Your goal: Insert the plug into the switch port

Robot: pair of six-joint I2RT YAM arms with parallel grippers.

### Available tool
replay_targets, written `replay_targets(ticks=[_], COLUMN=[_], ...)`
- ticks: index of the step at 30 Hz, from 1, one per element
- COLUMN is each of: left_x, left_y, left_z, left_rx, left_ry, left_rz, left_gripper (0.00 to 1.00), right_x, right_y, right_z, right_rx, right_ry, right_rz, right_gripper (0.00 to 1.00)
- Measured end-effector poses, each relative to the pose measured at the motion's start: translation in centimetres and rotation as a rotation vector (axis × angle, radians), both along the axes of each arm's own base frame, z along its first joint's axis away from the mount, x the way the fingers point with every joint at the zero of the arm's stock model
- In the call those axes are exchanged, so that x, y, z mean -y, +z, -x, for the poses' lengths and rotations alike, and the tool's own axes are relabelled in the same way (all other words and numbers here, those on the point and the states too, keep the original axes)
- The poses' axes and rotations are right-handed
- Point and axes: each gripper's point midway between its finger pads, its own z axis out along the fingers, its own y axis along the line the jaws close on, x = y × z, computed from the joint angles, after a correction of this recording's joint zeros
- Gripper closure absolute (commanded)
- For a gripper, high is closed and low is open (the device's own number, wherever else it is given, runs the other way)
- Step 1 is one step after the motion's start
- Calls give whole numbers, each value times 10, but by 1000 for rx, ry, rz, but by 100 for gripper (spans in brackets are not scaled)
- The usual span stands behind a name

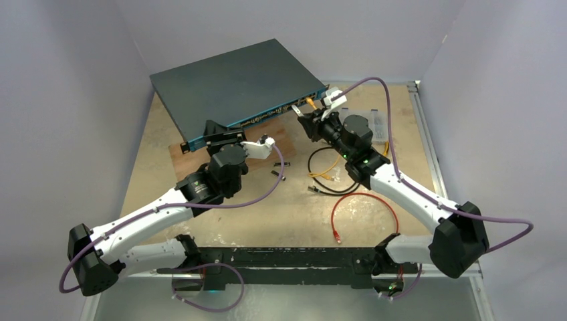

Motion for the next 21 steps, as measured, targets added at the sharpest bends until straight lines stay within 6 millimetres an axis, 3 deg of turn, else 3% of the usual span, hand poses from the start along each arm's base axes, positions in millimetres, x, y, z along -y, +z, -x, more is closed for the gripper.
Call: replay_targets(ticks=[21], left_x=[0], left_y=[0], left_z=[0], left_rx=[1], left_ry=[-4], left_rz=[5], left_gripper=[100], right_x=[-1], right_y=[-4], right_z=[-2], right_rx=[-7], right_ry=[0], right_rz=[2], right_gripper=[100])
